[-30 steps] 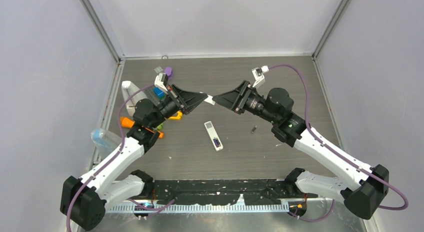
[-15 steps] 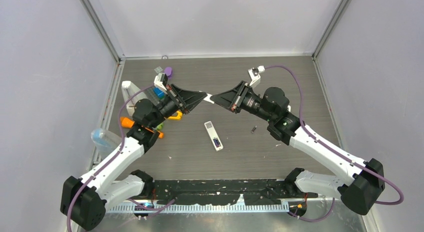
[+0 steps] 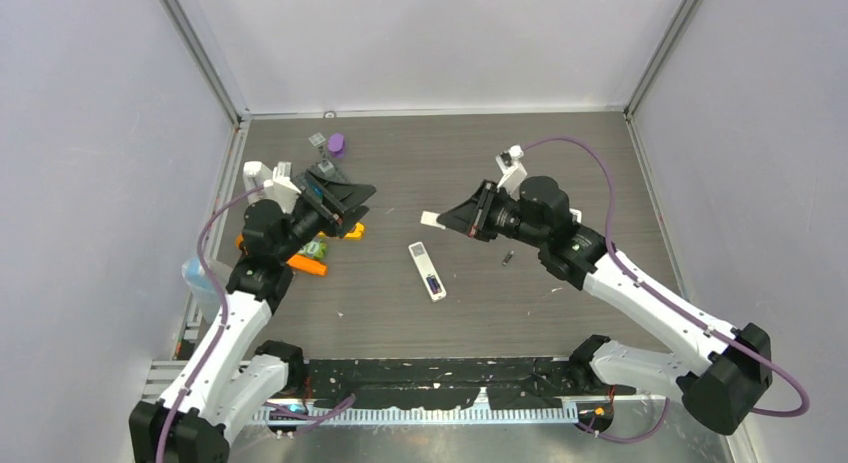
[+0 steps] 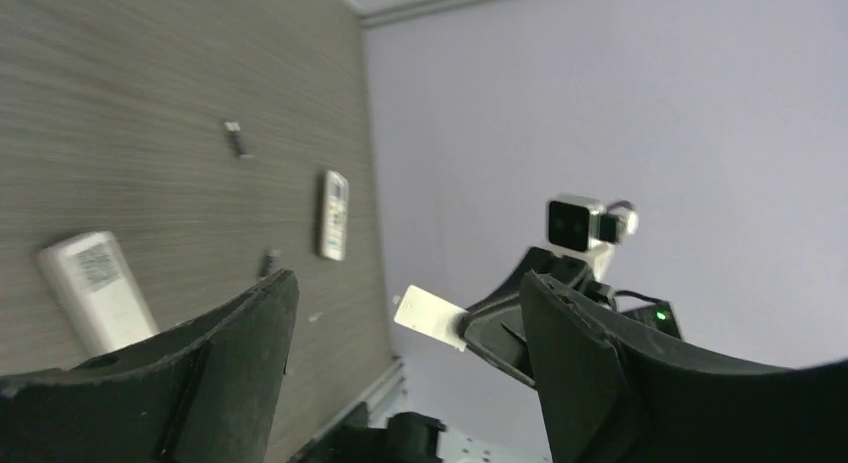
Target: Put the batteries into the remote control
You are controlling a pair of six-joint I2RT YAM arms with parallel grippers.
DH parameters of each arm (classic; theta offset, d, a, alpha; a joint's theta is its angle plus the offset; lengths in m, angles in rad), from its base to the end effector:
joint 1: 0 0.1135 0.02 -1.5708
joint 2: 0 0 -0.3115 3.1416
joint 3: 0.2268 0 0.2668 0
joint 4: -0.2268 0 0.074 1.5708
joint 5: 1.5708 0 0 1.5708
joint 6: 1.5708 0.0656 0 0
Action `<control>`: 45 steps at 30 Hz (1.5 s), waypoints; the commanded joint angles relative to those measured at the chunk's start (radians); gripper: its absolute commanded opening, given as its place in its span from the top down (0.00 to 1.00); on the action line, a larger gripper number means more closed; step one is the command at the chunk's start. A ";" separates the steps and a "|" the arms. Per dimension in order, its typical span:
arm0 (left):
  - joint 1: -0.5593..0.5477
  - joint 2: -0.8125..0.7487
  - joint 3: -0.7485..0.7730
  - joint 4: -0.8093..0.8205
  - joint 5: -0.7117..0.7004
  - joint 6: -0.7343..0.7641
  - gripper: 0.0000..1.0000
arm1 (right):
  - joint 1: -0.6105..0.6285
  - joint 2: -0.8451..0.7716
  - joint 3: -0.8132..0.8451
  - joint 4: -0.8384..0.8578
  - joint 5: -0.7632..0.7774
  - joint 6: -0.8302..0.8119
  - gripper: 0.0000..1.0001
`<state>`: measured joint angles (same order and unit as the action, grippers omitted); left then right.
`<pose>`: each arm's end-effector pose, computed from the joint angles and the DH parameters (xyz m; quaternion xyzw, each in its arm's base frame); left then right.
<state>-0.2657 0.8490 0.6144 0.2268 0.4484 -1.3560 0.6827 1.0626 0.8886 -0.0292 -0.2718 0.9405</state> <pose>0.1991 -0.0837 0.3442 -0.2250 0.6730 -0.6065 0.3587 0.1978 0.1835 0.3720 0.0139 0.7727 0.5263 0.3547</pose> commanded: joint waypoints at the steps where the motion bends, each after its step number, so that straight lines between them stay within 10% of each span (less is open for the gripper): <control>1: 0.080 -0.032 0.033 -0.432 -0.042 0.280 0.18 | 0.024 0.120 0.062 -0.303 0.008 -0.337 0.95; 12: 0.091 0.087 0.004 -0.470 -0.056 0.359 0.20 | 0.242 0.438 0.137 -0.428 0.077 -0.518 0.95; 27: 0.090 0.202 -0.031 -0.318 0.005 0.374 0.21 | 0.187 0.524 0.220 -0.563 0.342 -0.523 0.95; 45: 0.043 0.402 -0.070 -0.364 0.075 0.479 0.28 | -0.107 0.393 0.137 -0.419 -0.143 -0.574 0.95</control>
<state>-0.1967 1.2507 0.5621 -0.1238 0.5003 -0.9295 0.6273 1.4731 1.0237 -0.5110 -0.3206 0.3710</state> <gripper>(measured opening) 0.772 0.091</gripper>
